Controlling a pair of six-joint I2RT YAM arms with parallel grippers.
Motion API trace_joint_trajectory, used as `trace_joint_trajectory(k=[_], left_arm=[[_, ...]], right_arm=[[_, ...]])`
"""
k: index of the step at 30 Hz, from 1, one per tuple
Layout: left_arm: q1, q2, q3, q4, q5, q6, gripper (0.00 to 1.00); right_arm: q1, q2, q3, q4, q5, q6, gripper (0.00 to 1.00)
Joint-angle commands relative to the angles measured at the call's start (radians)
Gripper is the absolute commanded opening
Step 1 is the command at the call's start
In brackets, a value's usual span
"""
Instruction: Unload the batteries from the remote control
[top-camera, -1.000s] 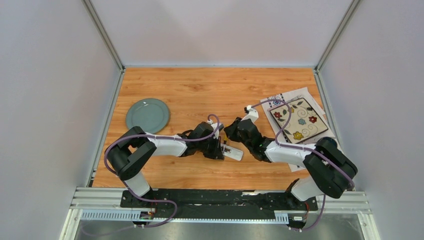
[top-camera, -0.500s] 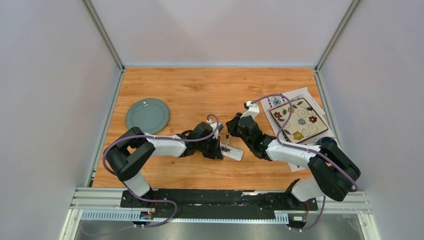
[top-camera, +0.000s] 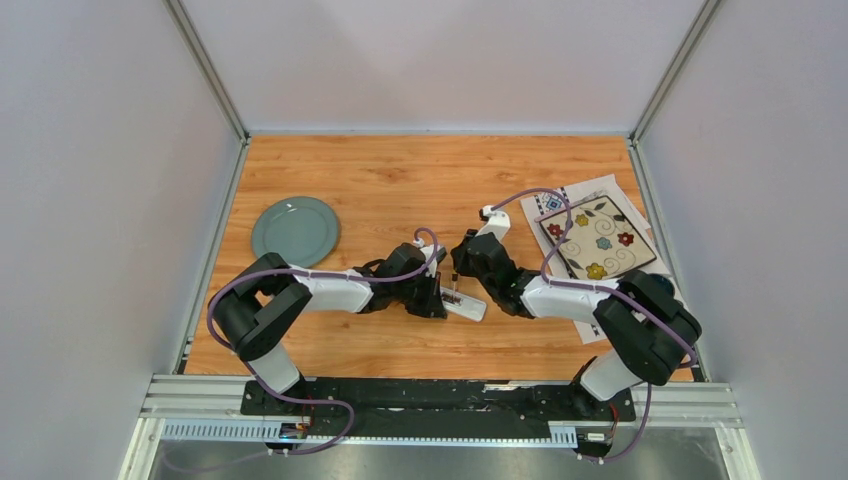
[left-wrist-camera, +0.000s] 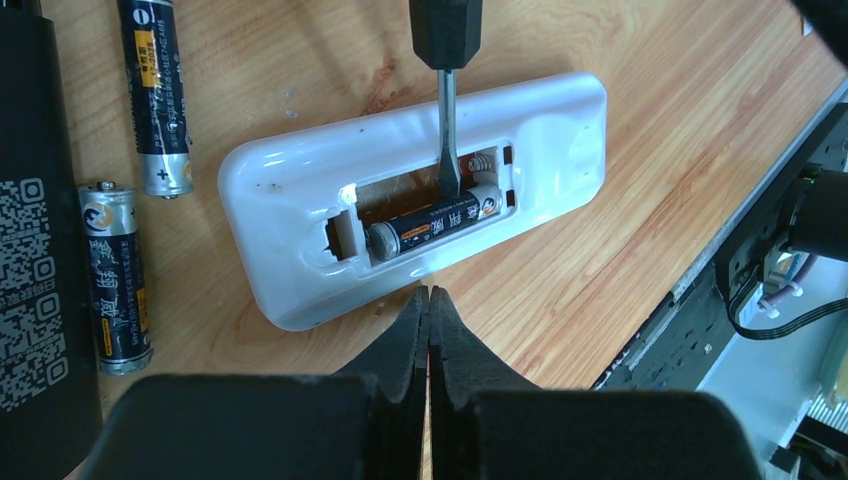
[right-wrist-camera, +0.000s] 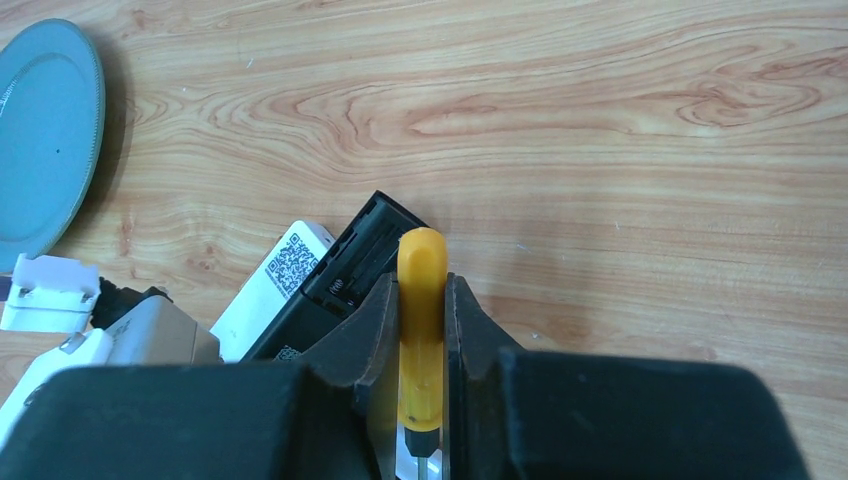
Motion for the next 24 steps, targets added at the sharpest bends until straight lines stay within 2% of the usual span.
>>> trace_joint_trajectory(k=[1,6,13,24], left_arm=[[0.006,0.057,-0.012,-0.083,-0.067,0.037,0.0],[0.017,0.076,-0.004,-0.078,-0.058,0.027,0.0],[0.04,0.087,-0.004,-0.086,-0.063,0.02,0.0],[0.057,0.087,-0.026,-0.054,-0.032,0.006,0.0]], right_arm=[[-0.001,0.011,0.02,0.064,0.041,-0.025,0.0],[0.015,0.017,0.011,0.066,-0.001,-0.025,0.0],[0.071,0.008,-0.025,0.08,0.025,-0.024,0.0],[0.177,0.005,-0.05,0.086,0.142,-0.094,0.0]])
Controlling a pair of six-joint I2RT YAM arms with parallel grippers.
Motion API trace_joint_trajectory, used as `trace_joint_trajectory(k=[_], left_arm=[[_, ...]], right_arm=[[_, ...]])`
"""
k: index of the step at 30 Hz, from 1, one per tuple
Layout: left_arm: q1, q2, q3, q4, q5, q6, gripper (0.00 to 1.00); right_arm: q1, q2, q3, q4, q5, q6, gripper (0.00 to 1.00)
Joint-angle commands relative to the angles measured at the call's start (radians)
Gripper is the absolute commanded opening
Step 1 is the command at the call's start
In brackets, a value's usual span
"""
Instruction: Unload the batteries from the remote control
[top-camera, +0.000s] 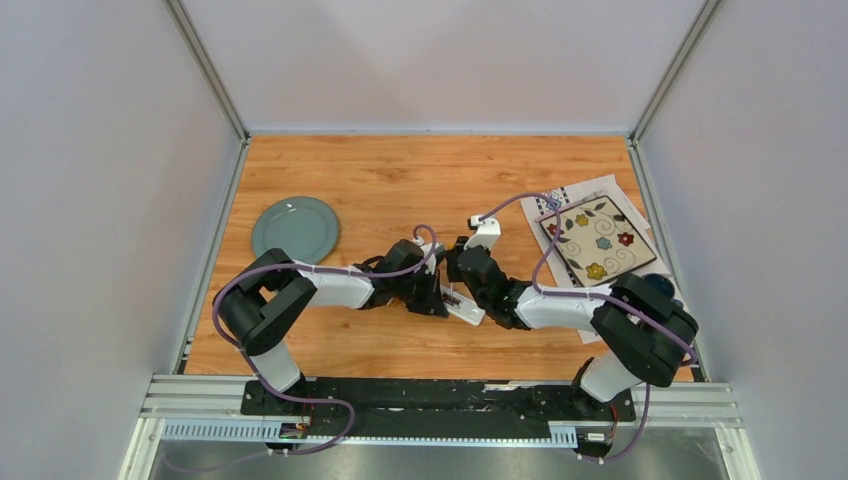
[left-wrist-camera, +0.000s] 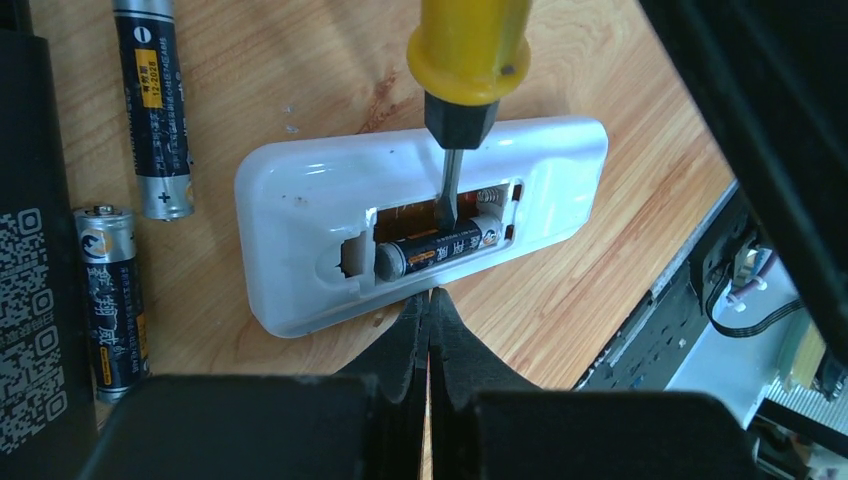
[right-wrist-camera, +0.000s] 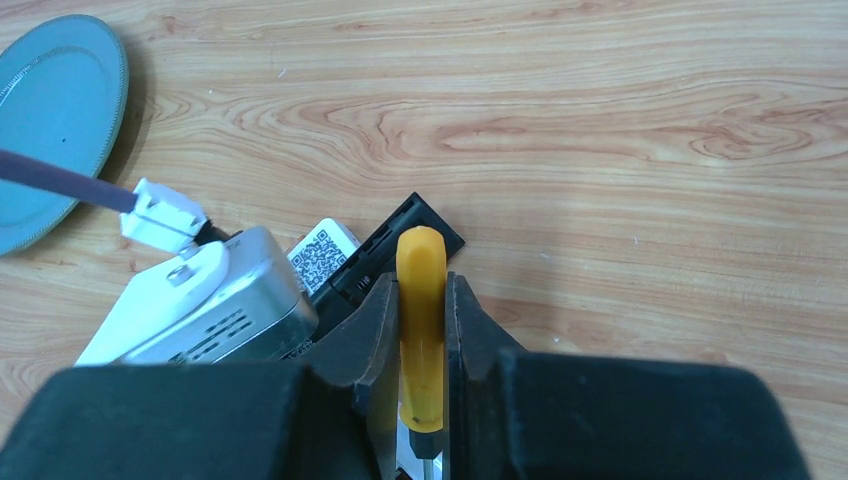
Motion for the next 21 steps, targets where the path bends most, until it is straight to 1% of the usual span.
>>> trace_joint_trajectory(k=[1,7,8,11,15,21], left_arm=[[0.022,0.058,-0.042,-0.065,-0.09,0.019,0.0],[0.027,0.071,-0.048,-0.029,-0.058,-0.001,0.0],[0.028,0.072,-0.048,-0.024,-0.052,-0.005,0.0],[0.031,0.078,-0.05,-0.01,-0.033,-0.017,0.0],[0.033,0.095,-0.042,0.007,-0.007,-0.03,0.0],[0.034,0.106,-0.04,0.007,-0.012,-0.03,0.0]], right_arm=[[0.075,0.003,-0.025,-0.015,0.021,-0.022,0.0],[0.143,-0.017,-0.043,-0.014,0.101,-0.034,0.0],[0.151,-0.02,-0.048,-0.015,0.134,-0.035,0.0],[0.164,-0.031,-0.063,-0.008,0.164,-0.032,0.0],[0.166,-0.035,-0.068,-0.021,0.161,-0.011,0.0],[0.16,-0.08,-0.048,-0.079,0.142,0.049,0.0]])
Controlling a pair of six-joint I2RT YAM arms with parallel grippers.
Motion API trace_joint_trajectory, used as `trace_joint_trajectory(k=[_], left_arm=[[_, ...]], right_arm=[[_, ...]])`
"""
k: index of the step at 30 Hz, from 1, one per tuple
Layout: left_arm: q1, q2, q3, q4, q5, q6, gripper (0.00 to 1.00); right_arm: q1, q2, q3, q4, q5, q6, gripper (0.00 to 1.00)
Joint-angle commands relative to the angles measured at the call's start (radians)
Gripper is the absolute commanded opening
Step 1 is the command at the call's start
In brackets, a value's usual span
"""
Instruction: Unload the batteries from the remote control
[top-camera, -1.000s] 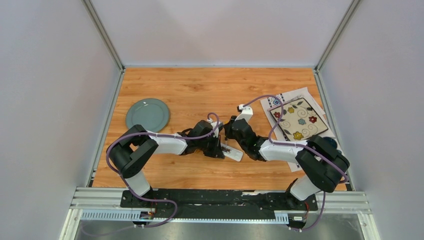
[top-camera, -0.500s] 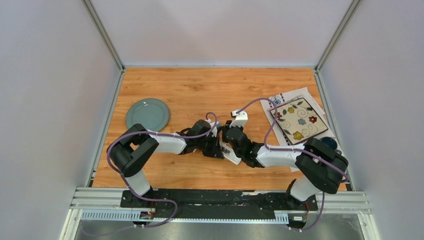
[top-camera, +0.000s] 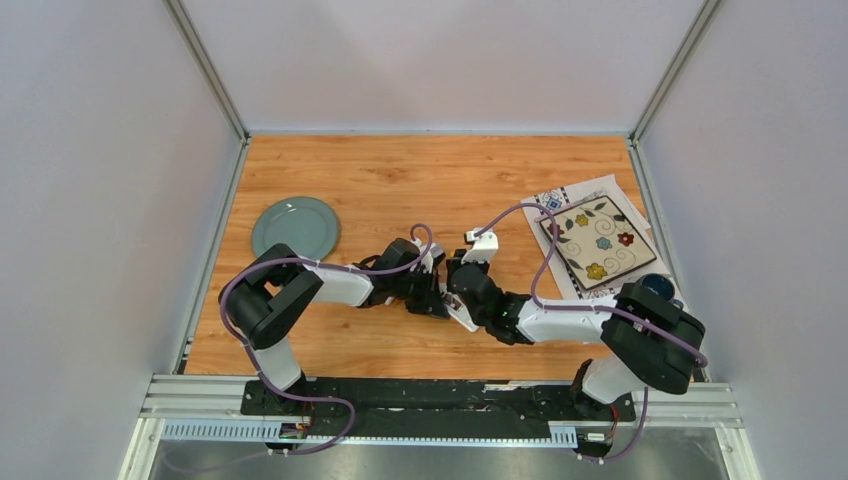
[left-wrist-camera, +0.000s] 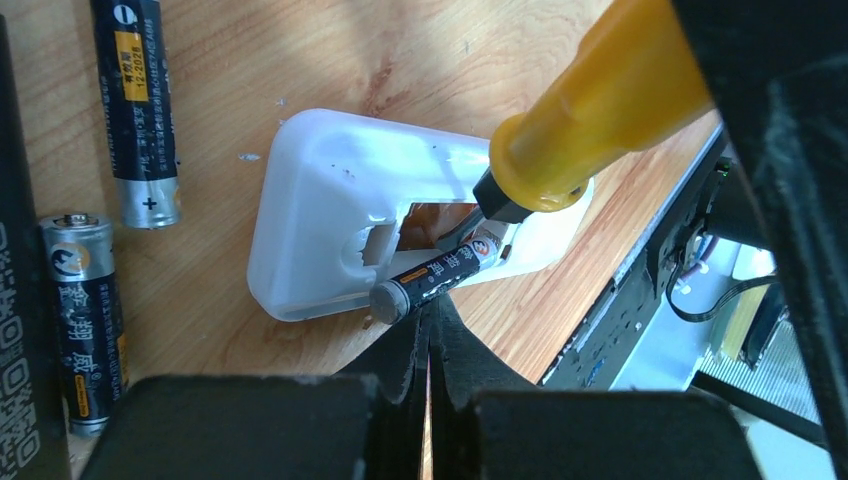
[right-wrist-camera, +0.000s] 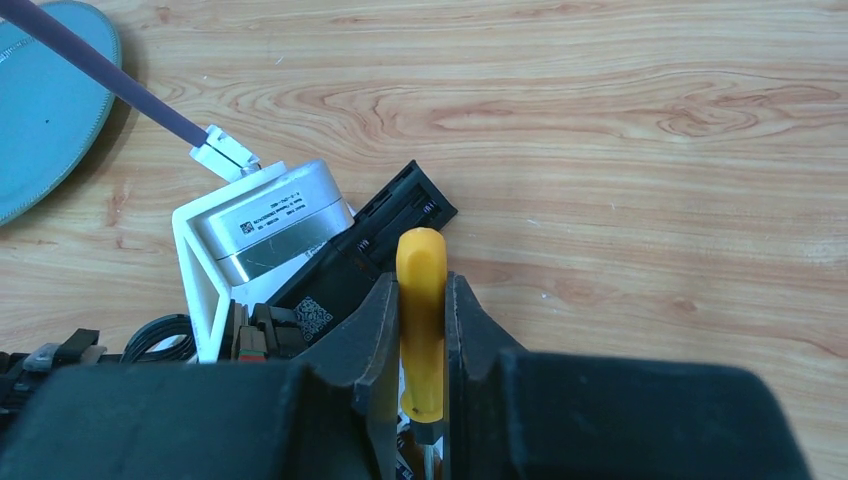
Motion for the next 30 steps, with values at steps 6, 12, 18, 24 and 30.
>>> trace_joint_trajectory(k=[6,12,18,24,30], left_arm=[[0.004,0.046,-0.018,-0.109,-0.15,0.061,0.0],[0.006,-0.016,0.004,-0.21,-0.211,0.124,0.0],[0.006,-0.108,0.02,-0.374,-0.285,0.196,0.08],[0.006,-0.205,0.013,-0.45,-0.328,0.237,0.33],[0.006,-0.319,0.004,-0.43,-0.314,0.243,0.53]], right_arm=[[0.026,-0.111,0.026,-0.124,-0.075,0.077,0.0],[0.026,-0.132,0.058,-0.132,-0.112,0.054,0.0],[0.026,-0.102,0.088,-0.139,-0.117,0.042,0.0],[0.026,-0.114,0.1,-0.156,-0.097,0.025,0.0],[0.015,-0.137,0.112,-0.175,-0.086,0.014,0.0]])
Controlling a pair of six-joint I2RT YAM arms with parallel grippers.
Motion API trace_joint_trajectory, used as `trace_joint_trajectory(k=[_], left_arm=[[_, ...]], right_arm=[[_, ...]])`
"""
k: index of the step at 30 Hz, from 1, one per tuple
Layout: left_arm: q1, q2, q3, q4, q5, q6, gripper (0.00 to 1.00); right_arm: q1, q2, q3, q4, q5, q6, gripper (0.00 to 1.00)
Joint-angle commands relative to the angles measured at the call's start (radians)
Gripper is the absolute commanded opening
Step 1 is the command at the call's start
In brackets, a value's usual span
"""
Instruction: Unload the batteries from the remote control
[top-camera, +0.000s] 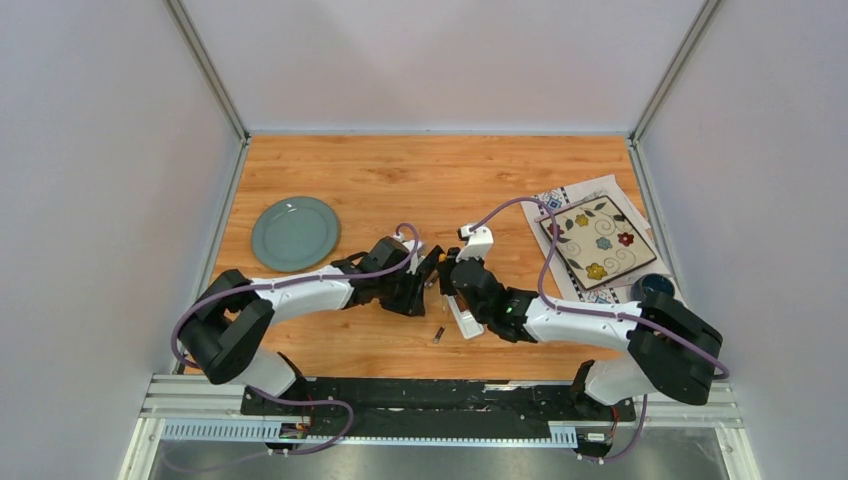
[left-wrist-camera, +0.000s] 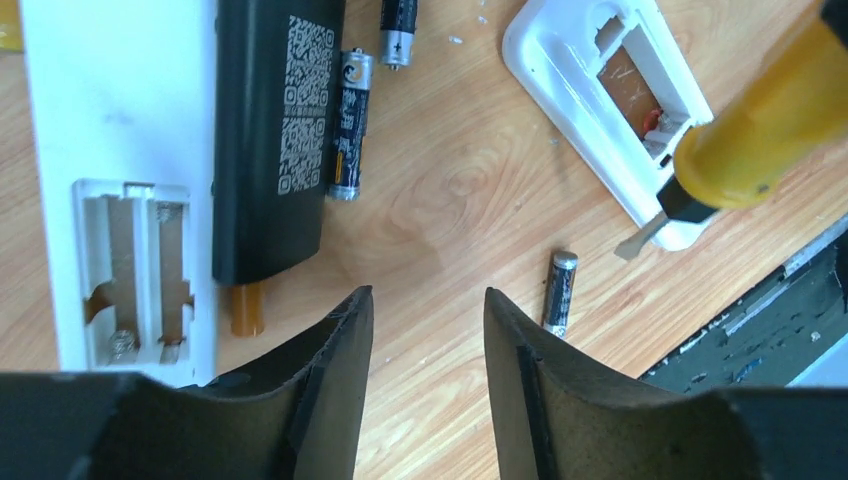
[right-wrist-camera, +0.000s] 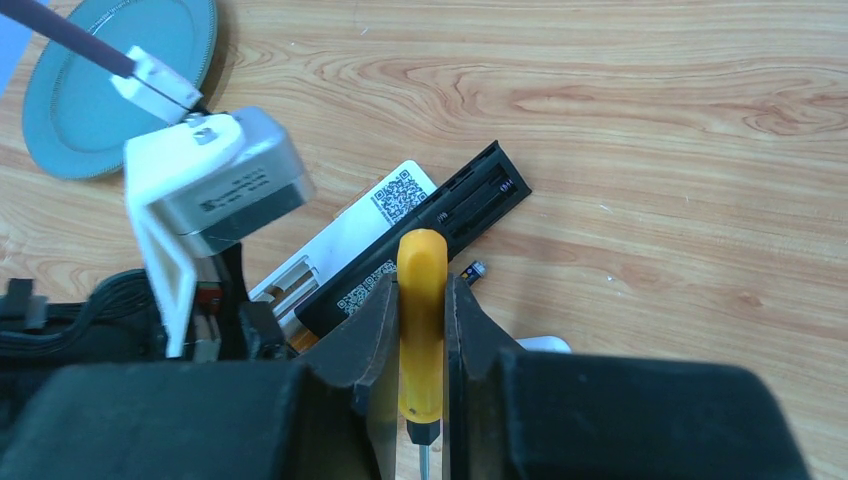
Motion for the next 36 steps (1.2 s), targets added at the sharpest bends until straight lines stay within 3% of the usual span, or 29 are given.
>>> trace_joint_trajectory(k=[1,6,9,14,20,25,31,36], left_arm=[[0.005,-0.103,-0.012,-0.022,-0.015,0.03,0.55],[0.011,-0.283,-0.02,-0.002,-0.022,0.025,0.71],[0.034,-0.404,-0.044,0.001,-0.042,0.009,0.88],[0.15,-0.608,-0.141,0.073,0.04,-0.047,0.99],[0.245,-0.769,-0.196,0.084,0.073,-0.054,1.0],[0.25,-0.792,-0.135,-0.054,0.03,0.025,1.0],[0.25,-0.792,-0.038,-0.234,-0.091,0.105,0.99],[0.25,-0.811,-0.015,-0.275,-0.133,0.121,0.99]], right_arm=[[-0.01,-0.037,0.048,-0.001,0.021,-0.006,0.0],[-0.057,-0.058,0.037,-0.031,-0.046,0.014,0.0],[-0.102,-0.086,0.026,-0.059,-0.084,0.017,0.0],[-0.206,-0.155,-0.003,-0.111,-0.227,0.042,0.0],[-0.277,-0.204,0.083,-0.318,-0.21,-0.079,0.0],[-0.355,-0.186,0.089,-0.398,-0.259,-0.139,0.0],[-0.383,-0.071,0.121,-0.476,-0.295,-0.155,0.03],[-0.389,0.053,0.187,-0.547,-0.302,-0.139,0.09]])
